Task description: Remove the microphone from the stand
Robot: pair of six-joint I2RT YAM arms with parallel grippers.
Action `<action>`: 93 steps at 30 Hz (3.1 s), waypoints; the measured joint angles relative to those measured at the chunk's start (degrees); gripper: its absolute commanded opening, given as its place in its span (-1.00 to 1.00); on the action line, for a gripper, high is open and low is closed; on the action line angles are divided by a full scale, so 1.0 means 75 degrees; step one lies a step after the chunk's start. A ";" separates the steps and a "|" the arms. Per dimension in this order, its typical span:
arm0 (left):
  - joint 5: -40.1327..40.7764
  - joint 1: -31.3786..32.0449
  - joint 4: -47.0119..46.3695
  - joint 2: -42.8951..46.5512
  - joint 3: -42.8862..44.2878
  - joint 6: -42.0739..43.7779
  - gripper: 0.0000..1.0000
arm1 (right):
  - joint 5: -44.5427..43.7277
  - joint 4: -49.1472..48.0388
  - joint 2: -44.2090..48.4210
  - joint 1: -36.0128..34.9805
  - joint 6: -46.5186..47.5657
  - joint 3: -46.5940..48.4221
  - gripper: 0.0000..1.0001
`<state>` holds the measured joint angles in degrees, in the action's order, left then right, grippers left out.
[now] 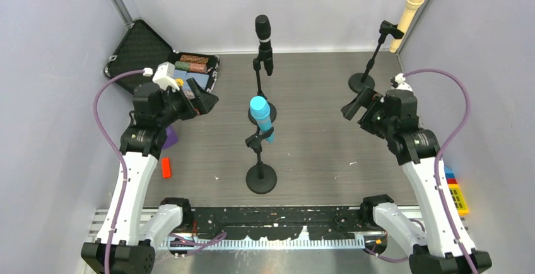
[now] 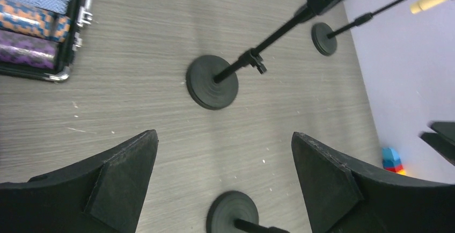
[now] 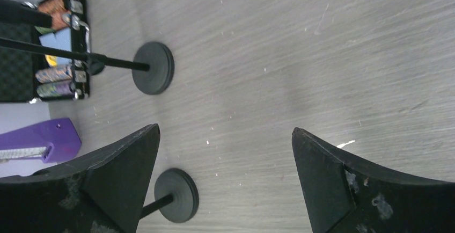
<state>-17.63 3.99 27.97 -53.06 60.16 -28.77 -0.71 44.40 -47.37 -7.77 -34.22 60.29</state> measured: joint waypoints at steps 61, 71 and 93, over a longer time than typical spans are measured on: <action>-0.0044 0.5117 -0.5986 0.2710 -0.5802 0.1314 0.20 | 0.2570 -0.2684 -0.0600 -0.0717 -0.1743 -0.3290 0.61; -0.0423 0.5184 -0.6860 0.1979 -0.5796 0.1489 0.02 | 0.2562 -0.2847 -0.0956 -0.0810 -0.1842 -0.3293 0.55; 0.0277 0.5794 -0.8157 0.1428 -0.6018 0.2343 -1.00 | 0.2576 -0.3226 -0.1288 -0.1102 -0.1868 -0.3369 0.25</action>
<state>-15.55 47.44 -33.21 -42.35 15.03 -11.20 18.61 20.21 -57.04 -16.03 -48.23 35.03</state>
